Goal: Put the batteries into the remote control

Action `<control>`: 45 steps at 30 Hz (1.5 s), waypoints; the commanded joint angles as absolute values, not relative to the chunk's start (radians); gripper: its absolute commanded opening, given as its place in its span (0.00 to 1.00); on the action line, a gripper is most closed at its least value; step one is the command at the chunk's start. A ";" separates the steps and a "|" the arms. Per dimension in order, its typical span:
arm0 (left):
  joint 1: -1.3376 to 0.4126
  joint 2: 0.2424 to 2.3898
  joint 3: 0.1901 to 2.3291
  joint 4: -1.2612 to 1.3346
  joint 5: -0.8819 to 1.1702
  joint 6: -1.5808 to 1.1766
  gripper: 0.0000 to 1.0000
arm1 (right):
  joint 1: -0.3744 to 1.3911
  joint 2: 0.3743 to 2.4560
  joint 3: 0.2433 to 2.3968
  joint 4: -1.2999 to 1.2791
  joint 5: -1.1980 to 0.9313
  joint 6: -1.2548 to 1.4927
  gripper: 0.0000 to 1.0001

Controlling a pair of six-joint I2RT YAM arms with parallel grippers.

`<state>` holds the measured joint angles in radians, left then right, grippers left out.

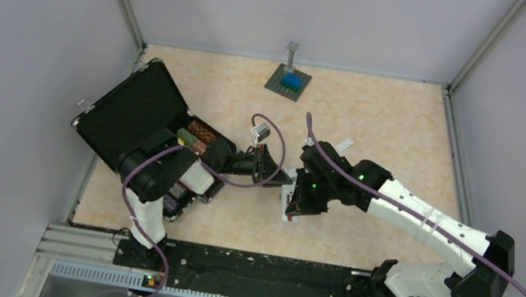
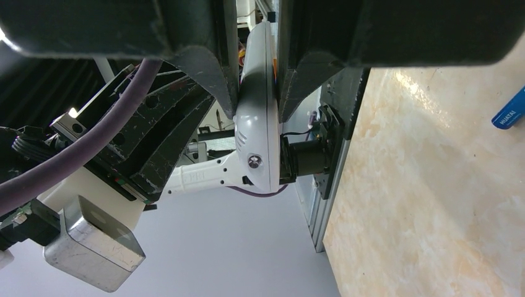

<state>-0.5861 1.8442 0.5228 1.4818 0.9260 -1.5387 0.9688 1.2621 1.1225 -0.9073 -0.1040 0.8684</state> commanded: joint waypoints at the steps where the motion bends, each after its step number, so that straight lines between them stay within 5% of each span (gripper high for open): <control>1: -0.591 1.833 0.516 1.618 0.926 -1.546 0.00 | 0.979 1.278 1.155 -0.914 -0.090 0.891 0.06; 21: -0.598 1.853 0.507 1.619 0.911 -1.569 0.00 | 0.952 1.319 1.120 -0.865 -0.029 0.901 0.09; 33: -0.598 1.882 0.505 1.620 0.884 -1.578 0.00 | 0.946 1.303 1.123 -0.856 -0.027 0.912 0.33; 45: -0.598 1.908 0.541 1.619 0.904 -1.577 0.00 | 0.925 1.202 1.122 -0.871 -0.048 0.925 0.43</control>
<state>-0.5945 1.8977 0.5053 1.4891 0.8932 -1.5692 0.9333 1.2613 1.1202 -0.8623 -0.0540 0.9188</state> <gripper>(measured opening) 0.260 0.413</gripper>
